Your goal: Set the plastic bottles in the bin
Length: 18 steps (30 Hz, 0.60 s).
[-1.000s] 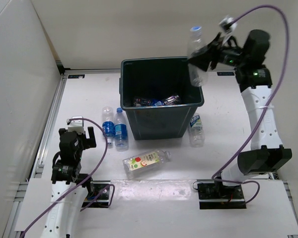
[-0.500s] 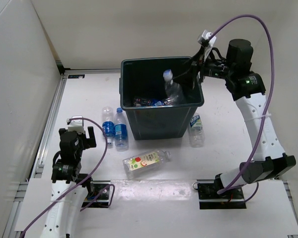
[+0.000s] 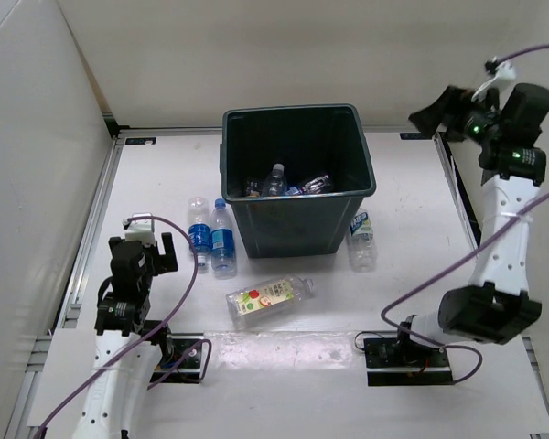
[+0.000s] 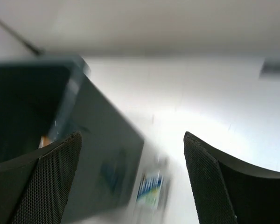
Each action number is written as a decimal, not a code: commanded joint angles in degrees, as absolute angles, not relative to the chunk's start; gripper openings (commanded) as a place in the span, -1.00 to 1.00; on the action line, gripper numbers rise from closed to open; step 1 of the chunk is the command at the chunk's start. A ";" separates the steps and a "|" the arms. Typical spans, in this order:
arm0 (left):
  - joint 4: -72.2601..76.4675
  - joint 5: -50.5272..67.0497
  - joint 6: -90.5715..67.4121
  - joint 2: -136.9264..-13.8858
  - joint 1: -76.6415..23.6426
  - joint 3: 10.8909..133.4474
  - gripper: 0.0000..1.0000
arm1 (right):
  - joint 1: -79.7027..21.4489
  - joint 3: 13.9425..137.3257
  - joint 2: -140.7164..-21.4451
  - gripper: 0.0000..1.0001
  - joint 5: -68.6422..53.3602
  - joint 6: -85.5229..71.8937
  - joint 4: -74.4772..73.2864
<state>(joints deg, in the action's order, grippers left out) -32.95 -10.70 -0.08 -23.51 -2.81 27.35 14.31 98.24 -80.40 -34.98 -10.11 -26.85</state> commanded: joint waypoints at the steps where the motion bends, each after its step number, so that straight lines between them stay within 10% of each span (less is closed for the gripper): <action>1: -32.69 -10.90 -1.32 -23.82 -2.90 29.27 1.00 | 15.99 92.91 -86.38 0.81 -40.69 -6.60 -41.91; 18: -32.87 -12.31 -1.32 -21.63 -2.99 29.27 1.00 | 6.87 82.44 -101.68 0.81 -26.02 9.32 -58.09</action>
